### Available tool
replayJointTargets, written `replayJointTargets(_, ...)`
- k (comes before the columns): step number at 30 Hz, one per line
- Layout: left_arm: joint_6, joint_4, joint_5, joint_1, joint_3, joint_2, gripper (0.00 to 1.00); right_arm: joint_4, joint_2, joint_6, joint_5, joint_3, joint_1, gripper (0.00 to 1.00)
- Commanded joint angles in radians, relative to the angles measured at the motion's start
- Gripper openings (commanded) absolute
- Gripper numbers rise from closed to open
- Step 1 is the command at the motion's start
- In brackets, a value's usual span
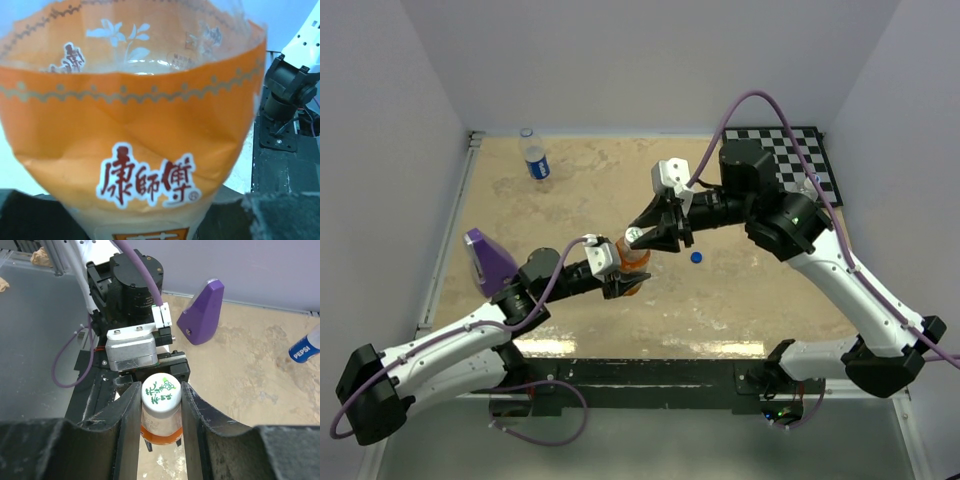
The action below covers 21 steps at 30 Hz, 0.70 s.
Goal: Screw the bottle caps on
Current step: Screw the bottle cap onto the plastic bottle.
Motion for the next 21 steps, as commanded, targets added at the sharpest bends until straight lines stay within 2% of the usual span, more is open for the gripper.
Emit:
replayJointTargets(1, 0.033, 0.104, -0.061, 0.001, 0.026, -0.059, 0.25, -0.028, 0.004, 0.088, 0.086, 0.016, -0.004, 0.20)
replayJointTargets(5, 0.030, 0.139, -0.074, 0.001, 0.006, -0.081, 0.25, -0.011, 0.008, 0.125, 0.088, 0.007, -0.002, 0.23)
replayJointTargets(12, 0.007, 0.260, -0.146, -0.033, -0.023, -0.076, 0.25, 0.077, -0.004, 0.208, 0.083, -0.040, -0.002, 0.20)
replayJointTargets(16, 0.054, 0.297, -0.308, -0.110, -0.017, -0.052, 0.25, 0.110, -0.009, 0.280, 0.101, -0.050, 0.001, 0.15)
replayJointTargets(21, 0.087, 0.312, -0.573, -0.196, 0.013, -0.007, 0.23, 0.118, -0.021, 0.332, 0.242, -0.056, 0.016, 0.11)
